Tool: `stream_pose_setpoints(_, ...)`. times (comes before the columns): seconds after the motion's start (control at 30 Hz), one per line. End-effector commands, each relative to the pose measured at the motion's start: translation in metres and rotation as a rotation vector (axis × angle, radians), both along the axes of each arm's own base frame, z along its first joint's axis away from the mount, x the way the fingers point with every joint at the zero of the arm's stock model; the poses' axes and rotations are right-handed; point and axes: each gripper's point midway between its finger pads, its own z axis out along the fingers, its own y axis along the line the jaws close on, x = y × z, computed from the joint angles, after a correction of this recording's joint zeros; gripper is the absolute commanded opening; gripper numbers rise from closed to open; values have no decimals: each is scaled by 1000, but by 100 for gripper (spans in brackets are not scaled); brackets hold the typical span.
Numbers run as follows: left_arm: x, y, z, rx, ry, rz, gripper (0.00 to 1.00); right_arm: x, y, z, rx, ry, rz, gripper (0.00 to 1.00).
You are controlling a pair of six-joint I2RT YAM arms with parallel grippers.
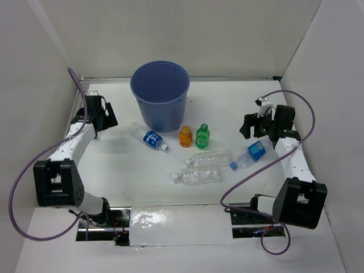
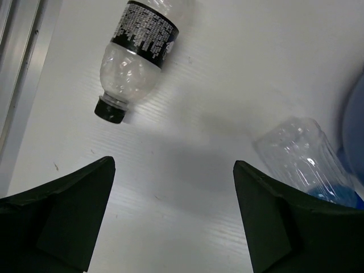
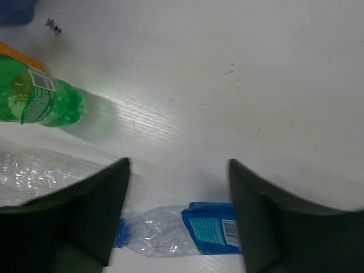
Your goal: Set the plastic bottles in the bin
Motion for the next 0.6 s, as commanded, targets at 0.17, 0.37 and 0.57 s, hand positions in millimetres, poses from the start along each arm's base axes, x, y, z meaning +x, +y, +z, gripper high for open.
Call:
stream_pose_setpoints(0.17, 66, 47, -27, 130, 18, 38, 100, -5, 11, -6, 35, 27, 104, 100)
stream_pose_setpoints(0.37, 94, 71, -60, 174, 73, 23, 100, -2, 12, -9, 46, 56, 119, 100)
stream_pose_setpoints(0.57, 112, 75, -86, 188, 119, -3, 98, 1, 8, -16, 46, 74, 115, 100)
